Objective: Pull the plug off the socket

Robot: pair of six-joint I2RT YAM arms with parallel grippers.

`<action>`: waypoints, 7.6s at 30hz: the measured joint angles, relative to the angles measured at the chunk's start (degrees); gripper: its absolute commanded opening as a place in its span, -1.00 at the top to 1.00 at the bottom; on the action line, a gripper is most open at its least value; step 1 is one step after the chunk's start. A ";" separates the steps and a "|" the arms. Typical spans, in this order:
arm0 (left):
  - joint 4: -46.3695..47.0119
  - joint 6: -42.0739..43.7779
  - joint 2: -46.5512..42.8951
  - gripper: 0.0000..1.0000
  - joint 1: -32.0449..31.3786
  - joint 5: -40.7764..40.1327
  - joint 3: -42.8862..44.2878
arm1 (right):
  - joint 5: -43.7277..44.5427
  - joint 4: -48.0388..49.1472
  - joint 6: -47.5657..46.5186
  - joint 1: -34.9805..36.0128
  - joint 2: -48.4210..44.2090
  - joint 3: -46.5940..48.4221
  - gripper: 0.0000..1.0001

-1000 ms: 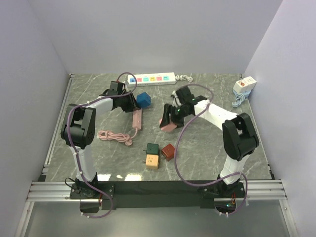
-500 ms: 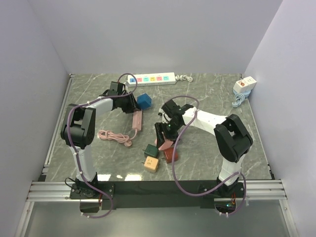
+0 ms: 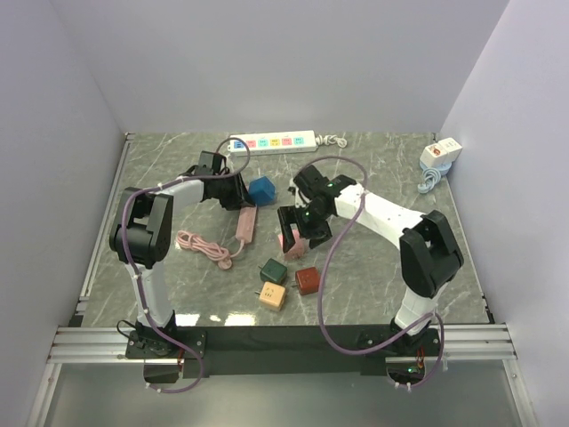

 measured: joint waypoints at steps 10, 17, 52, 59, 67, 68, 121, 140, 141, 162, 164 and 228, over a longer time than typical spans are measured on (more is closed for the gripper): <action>-0.26 1.66 -1.03 0.99 -0.87 0.15 -1.57 | -0.76 12.33 12.22 -11.72 -3.08 4.07 -0.91; 0.55 0.26 -3.34 0.99 -1.79 0.15 -2.51 | -2.95 24.28 24.09 -12.02 8.68 8.90 -0.95; 2.23 -4.28 -4.39 0.99 -4.66 1.88 -2.49 | -6.95 33.88 35.89 -8.74 22.73 15.65 1.00; 2.99 -3.89 -4.39 0.99 -4.90 2.97 -2.67 | -11.37 29.09 32.20 -11.06 22.73 17.66 1.00; 11.69 -3.08 -4.37 0.99 -5.07 7.10 -3.41 | -21.31 14.53 21.44 -15.56 26.14 29.46 1.00; 11.89 -2.97 -4.37 0.99 -5.07 7.32 -3.41 | -21.51 14.38 21.38 -15.65 26.12 29.29 1.00; 2.99 -3.04 0.17 0.99 3.26 1.40 -2.14 | -25.31 3.26 10.97 -27.50 11.76 18.08 1.00; 10.12 -16.70 0.57 0.99 10.23 -0.44 5.09 | -12.11 11.10 10.10 -16.28 -1.33 -17.57 1.00; 10.80 -18.25 0.72 0.99 11.26 -0.92 5.90 | -12.02 11.91 10.29 -15.82 -1.57 -17.88 1.00; 43.47 -59.95 10.97 0.99 17.77 -4.92 10.80 | -9.20 9.33 9.07 -12.96 -3.13 -17.68 -0.83; 46.49 -63.93 12.24 0.99 17.25 -6.10 11.45 | -6.16 8.07 9.81 -13.00 -4.72 -17.42 -0.86; 27.78 -66.79 32.04 0.91 11.21 -27.89 32.98 | -1.70 5.55 11.69 -22.67 -2.67 8.94 -1.00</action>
